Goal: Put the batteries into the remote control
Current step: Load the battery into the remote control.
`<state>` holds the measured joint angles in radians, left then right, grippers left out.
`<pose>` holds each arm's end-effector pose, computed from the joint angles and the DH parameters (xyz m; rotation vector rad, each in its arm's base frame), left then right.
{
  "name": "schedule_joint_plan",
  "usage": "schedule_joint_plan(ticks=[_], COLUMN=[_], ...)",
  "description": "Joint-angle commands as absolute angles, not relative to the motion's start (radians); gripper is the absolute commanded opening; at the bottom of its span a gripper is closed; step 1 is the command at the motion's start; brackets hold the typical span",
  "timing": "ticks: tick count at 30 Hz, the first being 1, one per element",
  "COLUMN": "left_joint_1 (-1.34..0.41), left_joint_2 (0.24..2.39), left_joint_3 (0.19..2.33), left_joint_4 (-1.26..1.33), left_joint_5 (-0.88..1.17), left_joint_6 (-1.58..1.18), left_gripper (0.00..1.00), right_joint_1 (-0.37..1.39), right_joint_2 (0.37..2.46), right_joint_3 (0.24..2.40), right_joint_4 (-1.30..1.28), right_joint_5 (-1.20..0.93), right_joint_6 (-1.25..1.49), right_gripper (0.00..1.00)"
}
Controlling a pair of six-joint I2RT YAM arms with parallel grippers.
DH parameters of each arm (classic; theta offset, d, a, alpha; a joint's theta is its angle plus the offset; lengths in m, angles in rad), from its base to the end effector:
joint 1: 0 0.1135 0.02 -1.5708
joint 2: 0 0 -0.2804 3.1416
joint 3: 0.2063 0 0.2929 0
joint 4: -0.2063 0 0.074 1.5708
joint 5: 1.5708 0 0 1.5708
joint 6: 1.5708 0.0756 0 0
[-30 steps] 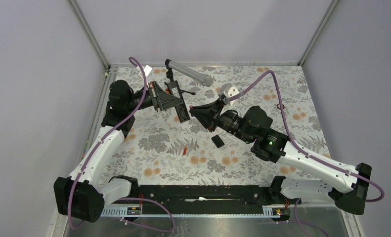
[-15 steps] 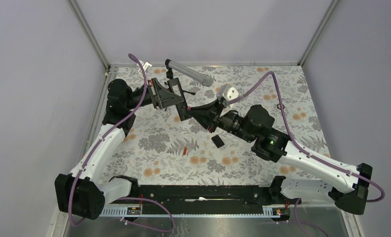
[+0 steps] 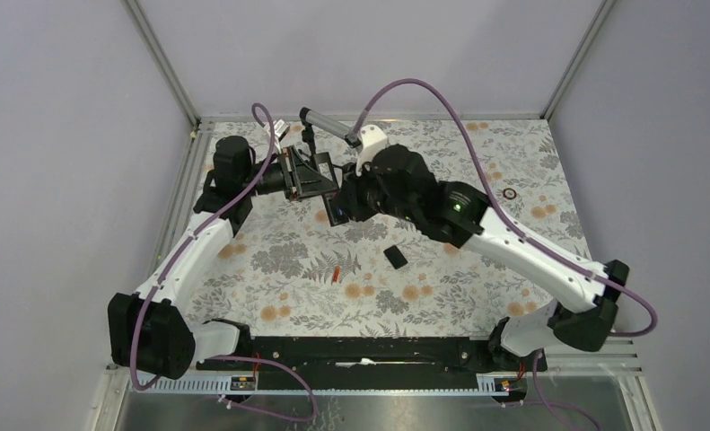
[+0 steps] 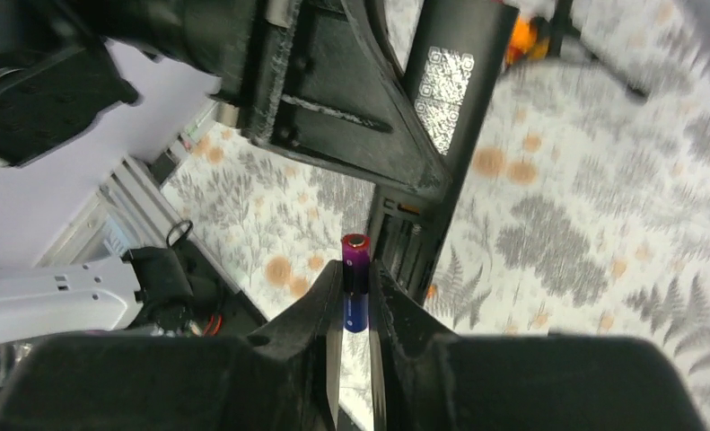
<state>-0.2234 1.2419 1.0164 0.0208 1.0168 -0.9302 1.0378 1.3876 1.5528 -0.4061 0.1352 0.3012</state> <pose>0.3111 -0.1366 0.3501 0.1459 2.0138 -1.6749 0.2051 0.3277 0.4600 -0.5856 1.7955 0.8175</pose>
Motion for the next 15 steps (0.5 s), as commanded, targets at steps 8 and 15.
schedule_joint_plan(ticks=[8,15], left_joint_1=[-0.227,-0.227], left_joint_2=[1.221,1.244], left_joint_3=[0.860,0.826], left_joint_4=[0.044,0.071], left_joint_5=[0.938,0.937], left_joint_6=[-0.986,-1.012], left_gripper=[0.00,0.00], right_joint_1=[0.963,0.964], right_joint_2=[1.606,1.675], right_joint_3=[1.776,1.795], right_joint_4=[-0.922,-0.938], right_joint_5=[-0.047,-0.030], right_joint_6=[0.534,0.557], right_gripper=[0.07,0.10])
